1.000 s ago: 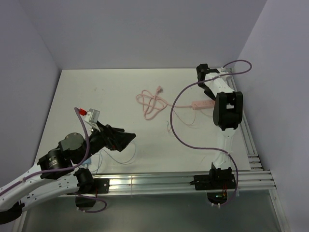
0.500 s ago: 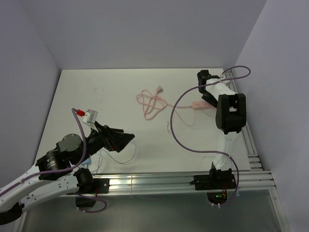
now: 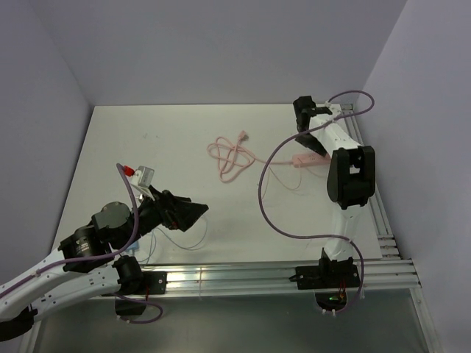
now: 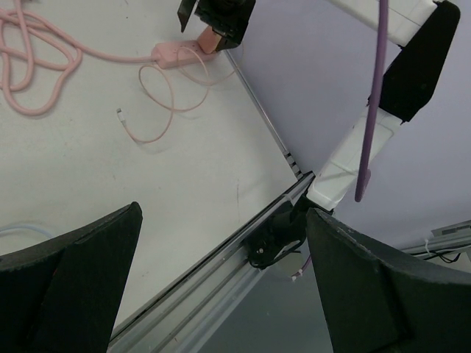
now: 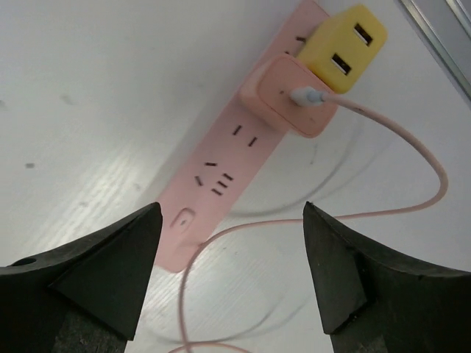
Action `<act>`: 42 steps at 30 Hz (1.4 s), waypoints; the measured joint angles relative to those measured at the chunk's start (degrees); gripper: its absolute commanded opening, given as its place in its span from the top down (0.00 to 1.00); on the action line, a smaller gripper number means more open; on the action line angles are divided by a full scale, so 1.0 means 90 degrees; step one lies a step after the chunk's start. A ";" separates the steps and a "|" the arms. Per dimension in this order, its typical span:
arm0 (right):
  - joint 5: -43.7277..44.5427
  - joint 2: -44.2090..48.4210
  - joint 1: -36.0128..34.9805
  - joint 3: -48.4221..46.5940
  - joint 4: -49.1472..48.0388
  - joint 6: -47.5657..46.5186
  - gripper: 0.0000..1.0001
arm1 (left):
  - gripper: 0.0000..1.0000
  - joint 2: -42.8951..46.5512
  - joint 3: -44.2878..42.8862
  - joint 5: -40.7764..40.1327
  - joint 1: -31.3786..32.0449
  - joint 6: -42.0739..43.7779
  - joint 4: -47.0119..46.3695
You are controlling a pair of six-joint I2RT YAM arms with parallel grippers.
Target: Insert the plug
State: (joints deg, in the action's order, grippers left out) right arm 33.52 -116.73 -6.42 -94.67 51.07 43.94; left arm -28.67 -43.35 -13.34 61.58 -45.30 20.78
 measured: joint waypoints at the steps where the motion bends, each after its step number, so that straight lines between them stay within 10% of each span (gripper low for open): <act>1: -0.0041 0.0080 -0.0053 -0.0107 0.0002 -0.0017 0.18 | 0.00 -0.0002 0.0000 0.0000 0.0000 -0.0002 0.0002; 42: 0.0488 -0.0085 0.0634 0.0085 -0.0168 0.1450 0.28 | 0.00 0.0049 0.0000 -0.0068 0.0000 0.0080 0.0100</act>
State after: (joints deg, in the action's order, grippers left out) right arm 37.91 -117.49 -0.71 -93.91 49.56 56.99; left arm -28.23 -43.35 -13.96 61.58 -44.58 21.67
